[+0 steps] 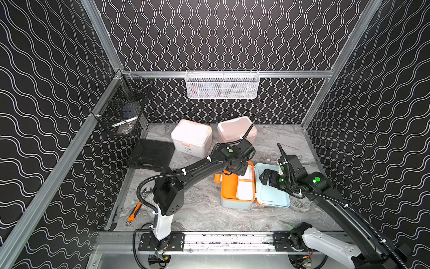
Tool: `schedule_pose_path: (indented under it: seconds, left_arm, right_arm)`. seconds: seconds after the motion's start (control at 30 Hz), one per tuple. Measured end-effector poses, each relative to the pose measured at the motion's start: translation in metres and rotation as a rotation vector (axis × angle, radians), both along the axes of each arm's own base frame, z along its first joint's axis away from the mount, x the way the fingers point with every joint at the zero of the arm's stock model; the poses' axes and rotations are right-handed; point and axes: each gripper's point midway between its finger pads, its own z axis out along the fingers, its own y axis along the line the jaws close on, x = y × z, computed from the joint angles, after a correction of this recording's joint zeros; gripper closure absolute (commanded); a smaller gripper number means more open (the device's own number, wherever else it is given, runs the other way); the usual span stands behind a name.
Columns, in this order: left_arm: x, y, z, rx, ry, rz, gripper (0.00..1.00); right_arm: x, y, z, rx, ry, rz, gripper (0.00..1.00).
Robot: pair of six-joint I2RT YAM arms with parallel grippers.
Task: Open first aid kits and take out gauze
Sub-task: Pick up the gauze from the first aid kit.
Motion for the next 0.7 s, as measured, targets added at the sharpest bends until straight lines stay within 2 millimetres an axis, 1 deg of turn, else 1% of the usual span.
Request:
schedule_pose_path:
  seconds: [0.1, 0.27, 0.37, 0.5, 0.7]
  left_arm:
    - [0.002, 0.002, 0.000, -0.004, 0.005, 0.005, 0.85]
    - [0.004, 0.002, -0.002, -0.020, 0.013, 0.008, 0.99]
    - [0.003, 0.002, 0.004, -0.039, 0.007, 0.007, 1.00]
    - [0.000, 0.003, 0.027, -0.103, -0.016, 0.004, 1.00]
    - [-0.007, 0.010, 0.067, -0.243, -0.047, 0.013, 1.00]
  right_arm:
    - [0.001, 0.001, 0.000, 0.005, -0.001, 0.002, 0.00]
    - [0.001, 0.002, 0.001, 0.010, -0.003, 0.005, 0.00]
    - [0.001, 0.003, 0.001, 0.015, -0.002, 0.009, 0.00]
    - [0.001, 0.006, 0.005, 0.028, -0.009, 0.018, 0.00]
    - [0.002, 0.011, 0.025, 0.071, -0.051, 0.040, 0.00]
